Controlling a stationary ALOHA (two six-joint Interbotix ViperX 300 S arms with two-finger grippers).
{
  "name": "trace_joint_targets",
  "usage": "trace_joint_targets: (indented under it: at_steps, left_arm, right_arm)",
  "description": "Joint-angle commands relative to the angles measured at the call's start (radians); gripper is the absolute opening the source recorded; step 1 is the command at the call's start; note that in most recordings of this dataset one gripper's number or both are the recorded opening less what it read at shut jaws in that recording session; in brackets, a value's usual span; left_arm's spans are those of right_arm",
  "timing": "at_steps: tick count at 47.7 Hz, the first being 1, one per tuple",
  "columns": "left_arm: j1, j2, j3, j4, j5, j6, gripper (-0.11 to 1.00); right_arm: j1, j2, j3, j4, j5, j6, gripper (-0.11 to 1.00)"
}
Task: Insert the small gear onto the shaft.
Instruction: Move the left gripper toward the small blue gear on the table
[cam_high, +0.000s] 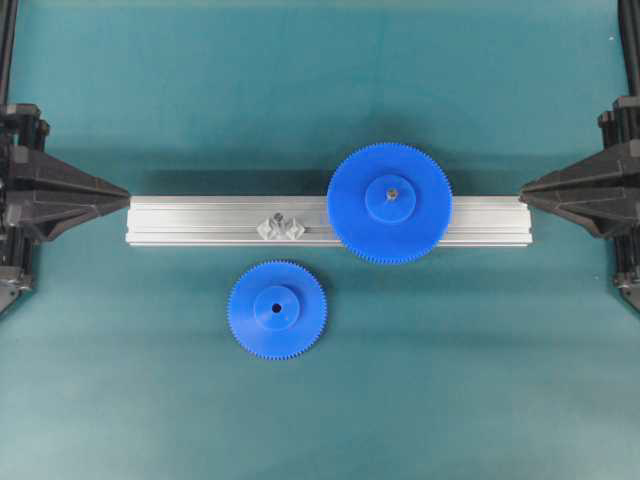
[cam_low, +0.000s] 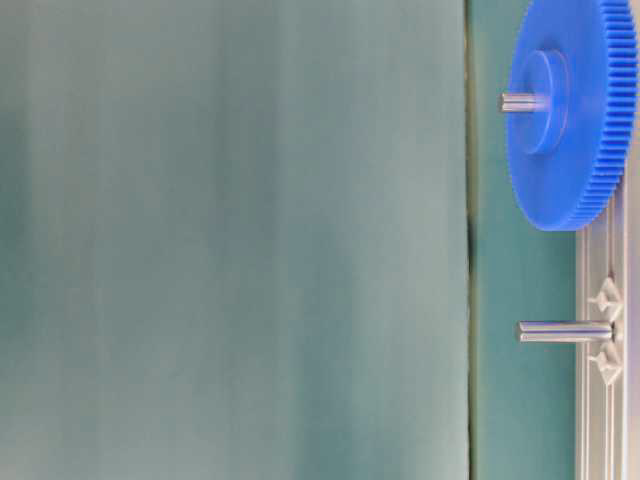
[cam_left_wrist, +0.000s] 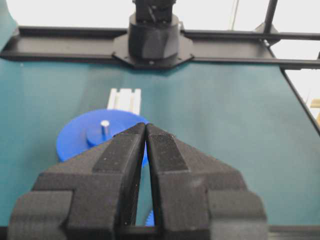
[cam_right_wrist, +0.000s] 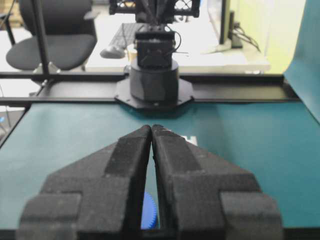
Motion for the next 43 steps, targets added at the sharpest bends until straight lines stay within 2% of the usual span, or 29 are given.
trace_joint_targets:
  at_steps: [1, 4, 7, 13, 24, 36, 43]
  left_arm:
    - [-0.021, 0.028, -0.009, 0.011, 0.025, -0.028, 0.10]
    - [-0.029, 0.046, -0.021, 0.011, 0.055, -0.049, 0.15]
    - [-0.035, 0.071, -0.040, 0.011, 0.078, -0.063, 0.10]
    - [-0.043, 0.112, -0.066, 0.011, 0.094, -0.067, 0.02]
    - [-0.078, 0.241, -0.104, 0.012, 0.144, -0.067, 0.02]
    - [-0.092, 0.449, -0.215, 0.012, 0.199, -0.064, 0.02]
    - [-0.092, 0.551, -0.276, 0.014, 0.267, -0.063, 0.02]
  right_arm:
    - [-0.003, 0.009, -0.028, 0.005, -0.003, 0.012, 0.16]
    - [-0.006, 0.009, -0.031, 0.034, 0.021, 0.018, 0.11]
    - [-0.008, 0.008, -0.038, 0.054, 0.066, 0.031, 0.05]
    - [-0.006, 0.008, -0.060, 0.055, 0.175, 0.051, 0.05]
    - [-0.006, 0.025, -0.109, 0.055, 0.311, 0.054, 0.05]
    - [-0.008, 0.081, -0.117, 0.057, 0.400, 0.057, 0.05]
    - [-0.006, 0.117, -0.130, 0.069, 0.457, 0.095, 0.06]
